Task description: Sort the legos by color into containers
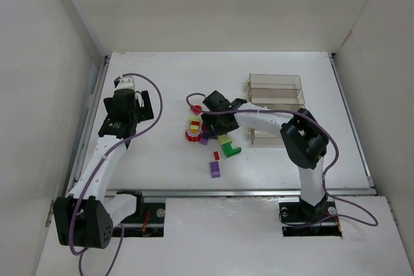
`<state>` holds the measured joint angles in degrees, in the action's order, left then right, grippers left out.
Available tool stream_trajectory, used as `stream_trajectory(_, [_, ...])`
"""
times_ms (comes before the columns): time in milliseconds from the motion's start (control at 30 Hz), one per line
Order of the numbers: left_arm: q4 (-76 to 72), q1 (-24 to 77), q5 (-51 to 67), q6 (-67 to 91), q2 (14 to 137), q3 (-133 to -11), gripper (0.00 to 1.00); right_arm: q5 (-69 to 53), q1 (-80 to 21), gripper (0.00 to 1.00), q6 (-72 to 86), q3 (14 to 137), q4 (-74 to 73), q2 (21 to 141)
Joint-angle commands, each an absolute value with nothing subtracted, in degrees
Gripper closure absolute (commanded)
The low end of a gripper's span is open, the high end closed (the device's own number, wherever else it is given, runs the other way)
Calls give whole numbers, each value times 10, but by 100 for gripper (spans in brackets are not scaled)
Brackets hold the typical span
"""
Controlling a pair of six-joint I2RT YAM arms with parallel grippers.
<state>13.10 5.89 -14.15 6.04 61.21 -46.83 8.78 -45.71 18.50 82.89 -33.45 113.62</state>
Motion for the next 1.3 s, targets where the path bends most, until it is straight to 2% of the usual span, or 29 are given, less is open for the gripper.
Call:
stream_trajectory(0, [120,51,-142,57,601,-465,0,118,-456,27,198,860,-358,1145])
stream_trajectory(133, [120,51,-142,57,601,-465,0,113,-456,40,192,860,-358,1145])
stream_trajectory(167, [120,51,-142,57,601,-465,0,107,-456,46,182,860,-351,1138])
stream_trajectory(200, [120,51,-142,57,601,-465,0,101,-456,57,182,851,-345,1133])
stream_trajectory(333, [127,51,-99,26,601,-473,0,60,-456,69,159,825,-312,1094])
stream_trajectory(467, [166,51,8,-44,606,-505,8,27,-456,71,138,812,-280,1037])
stream_trajectory(667, [270,94,200,-128,648,-632,8,20,-461,71,106,807,-243,954])
stream_trajectory(767, [294,100,299,-159,654,-687,1,20,-461,71,94,787,-216,922])
stream_trajectory(967, [292,134,380,-87,722,-779,1,33,-481,74,74,754,-152,863])
stream_trajectory(1133, [299,177,424,-42,795,-837,1,90,-520,83,40,754,-132,838])
stream_trajectory(1267, [304,204,441,-31,810,-844,1,119,-532,83,25,754,-125,817])
